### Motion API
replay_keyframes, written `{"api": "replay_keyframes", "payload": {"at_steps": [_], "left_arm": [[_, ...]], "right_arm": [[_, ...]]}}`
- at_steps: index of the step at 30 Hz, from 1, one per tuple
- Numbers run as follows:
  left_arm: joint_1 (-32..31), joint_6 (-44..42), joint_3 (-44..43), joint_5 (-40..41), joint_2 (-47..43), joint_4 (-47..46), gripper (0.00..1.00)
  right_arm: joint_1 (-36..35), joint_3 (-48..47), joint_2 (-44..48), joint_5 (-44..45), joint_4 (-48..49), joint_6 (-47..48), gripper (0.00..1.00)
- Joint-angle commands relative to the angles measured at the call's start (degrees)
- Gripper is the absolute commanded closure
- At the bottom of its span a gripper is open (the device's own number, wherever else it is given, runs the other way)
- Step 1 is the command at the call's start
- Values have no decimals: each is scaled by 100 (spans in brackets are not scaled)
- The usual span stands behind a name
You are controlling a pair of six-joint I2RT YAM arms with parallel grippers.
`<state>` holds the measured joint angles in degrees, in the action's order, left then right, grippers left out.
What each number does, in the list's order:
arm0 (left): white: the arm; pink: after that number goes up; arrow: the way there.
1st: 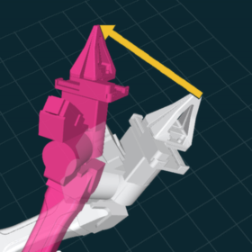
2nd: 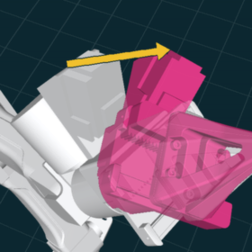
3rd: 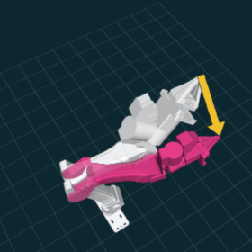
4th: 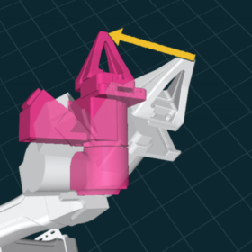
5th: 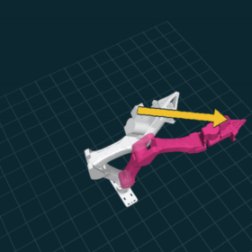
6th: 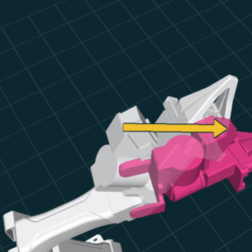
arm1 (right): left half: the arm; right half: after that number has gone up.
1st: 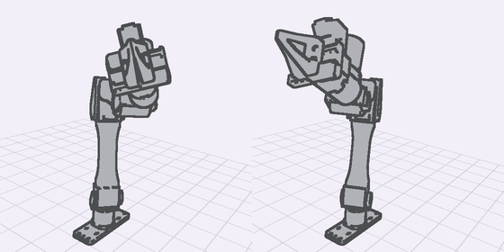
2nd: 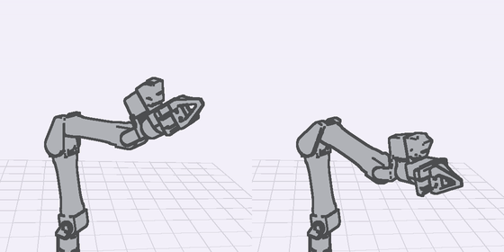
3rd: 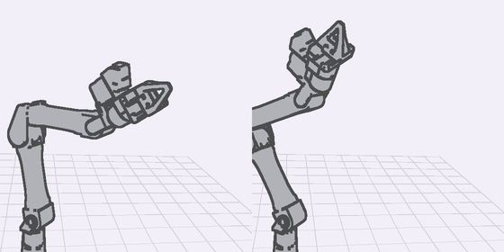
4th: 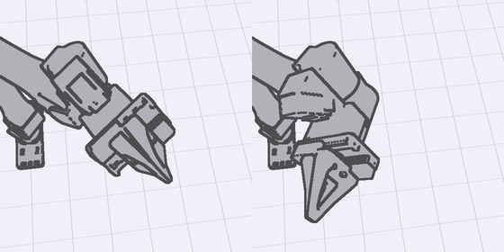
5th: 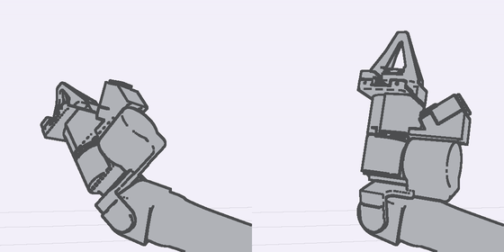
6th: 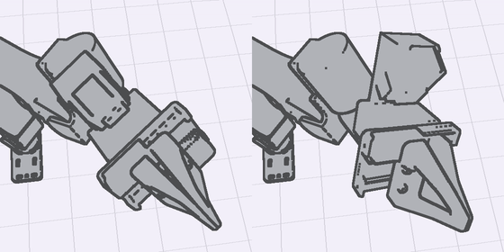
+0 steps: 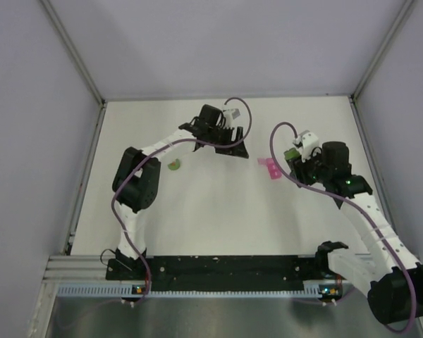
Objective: Sort the pills into containers
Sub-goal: Pick up the pill container at the center of the board.
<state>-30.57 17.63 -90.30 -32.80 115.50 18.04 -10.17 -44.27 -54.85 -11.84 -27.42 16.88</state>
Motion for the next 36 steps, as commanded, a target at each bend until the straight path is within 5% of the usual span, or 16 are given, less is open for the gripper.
{"api": "replay_keyframes", "payload": {"at_steps": [1,6,19,36], "left_arm": [[-90,707,-435,-341,376,-468,27],[-116,742,-199,-666,263,-897,27],[-300,872,821,-1626,-1802,-1576,10],[-872,1199,206,-790,-1584,-952,4]], "right_arm": [[130,24,229,-29,299,-19,100],[139,59,387,-599,176,148,100],[104,-731,1,-2823,-369,720,100],[-661,-1136,-351,-2490,-62,500,100]]}}
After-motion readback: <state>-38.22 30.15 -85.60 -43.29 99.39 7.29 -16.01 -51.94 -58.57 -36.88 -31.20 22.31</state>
